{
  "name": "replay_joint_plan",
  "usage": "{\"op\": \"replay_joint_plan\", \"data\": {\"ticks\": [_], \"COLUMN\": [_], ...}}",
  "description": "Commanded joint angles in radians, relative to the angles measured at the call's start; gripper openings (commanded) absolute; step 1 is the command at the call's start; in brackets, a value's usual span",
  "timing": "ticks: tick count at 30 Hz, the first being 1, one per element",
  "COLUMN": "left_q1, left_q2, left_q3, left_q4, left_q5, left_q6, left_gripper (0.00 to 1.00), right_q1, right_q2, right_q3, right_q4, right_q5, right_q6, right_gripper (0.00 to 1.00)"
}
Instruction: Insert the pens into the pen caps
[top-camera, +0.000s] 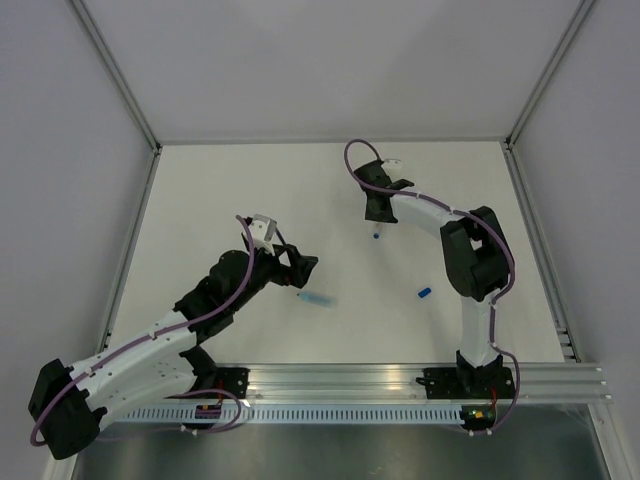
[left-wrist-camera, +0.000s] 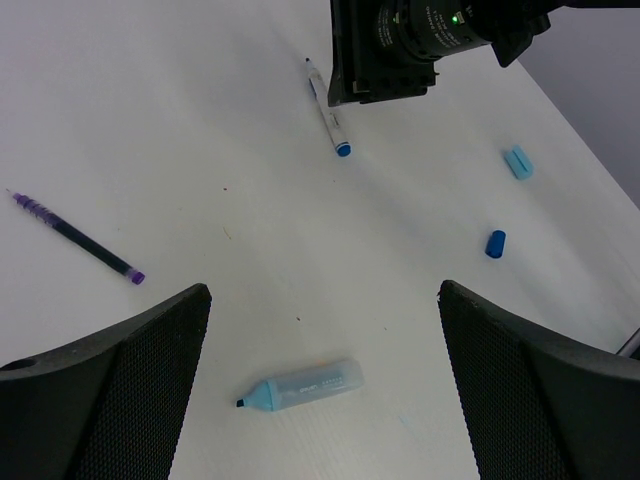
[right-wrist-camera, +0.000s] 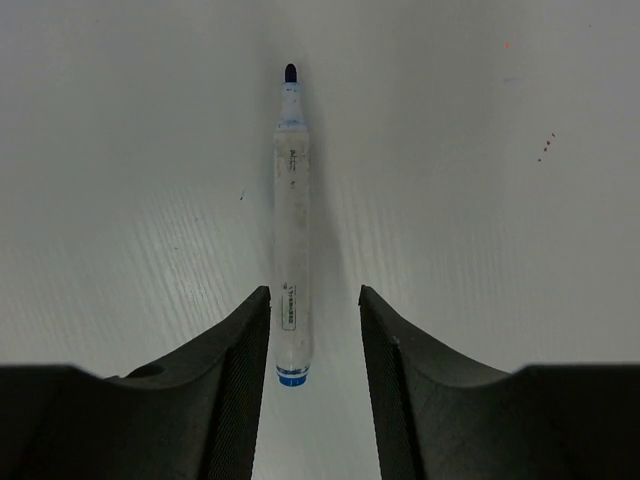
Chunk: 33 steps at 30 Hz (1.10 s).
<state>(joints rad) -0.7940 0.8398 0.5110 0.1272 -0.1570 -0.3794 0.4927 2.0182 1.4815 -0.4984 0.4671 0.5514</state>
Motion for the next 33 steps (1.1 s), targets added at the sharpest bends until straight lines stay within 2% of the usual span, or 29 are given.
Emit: {"op": "replay_joint_plan", "data": {"ticks": [1,7,17,20,22,24,29,33], "left_q1": [-0.002,-0.002,-0.002,-0.004,-0.002,-0.002,0.007,0.029], "left_q2": [0.004,0.012,0.009,-0.007,-0.01,-0.005,0.054,0.108], "left_q3": [-0.005,0.0,0.0,-0.006,-0.009,-0.014,0.038,0.05], "left_q4": [0.012,0.012,0.009,0.011,0.014,0.022,-0.03,0.006], "left_q5": [-0.026,-0.029,-0.049,-0.056,-0.058,-0.053,-0.02,0.12], "left_q6": [-0.012,-0.012,-0.027,-0.032,-0.033,-0.035,-0.104,-0.138], "left_gripper": [1.0,1.0,1.0,1.0,1.0,1.0,0.97,0.93], "right_q1": [-0.016,-0.031,-0.031,-0.031,-0.029,-0.031,-0.029,-0.026], "right_q2": [0.027,0.057,0.082,0.079,0.071,0.037,-0.145,-0.343], "right_q3": [0.022,-0.003,-0.046,-0.053,-0.059,-0.085,-0.211,-0.369], "right_q4": [0.024,0.046,0.046,0.043,0.044,0.07,0.159,0.265], "right_q5": [-0.051,-0.111,-0.123,-0.133,-0.142,-0.16,-0.251,-0.332], "right_q6": [-0.013,-0.028,-0.06,-0.079,-0.087,-0.091,-0.104,-0.085], "right_gripper": [0.47,0.42,0.31,0.24,0.11,0.0,0.0,0.0]}}
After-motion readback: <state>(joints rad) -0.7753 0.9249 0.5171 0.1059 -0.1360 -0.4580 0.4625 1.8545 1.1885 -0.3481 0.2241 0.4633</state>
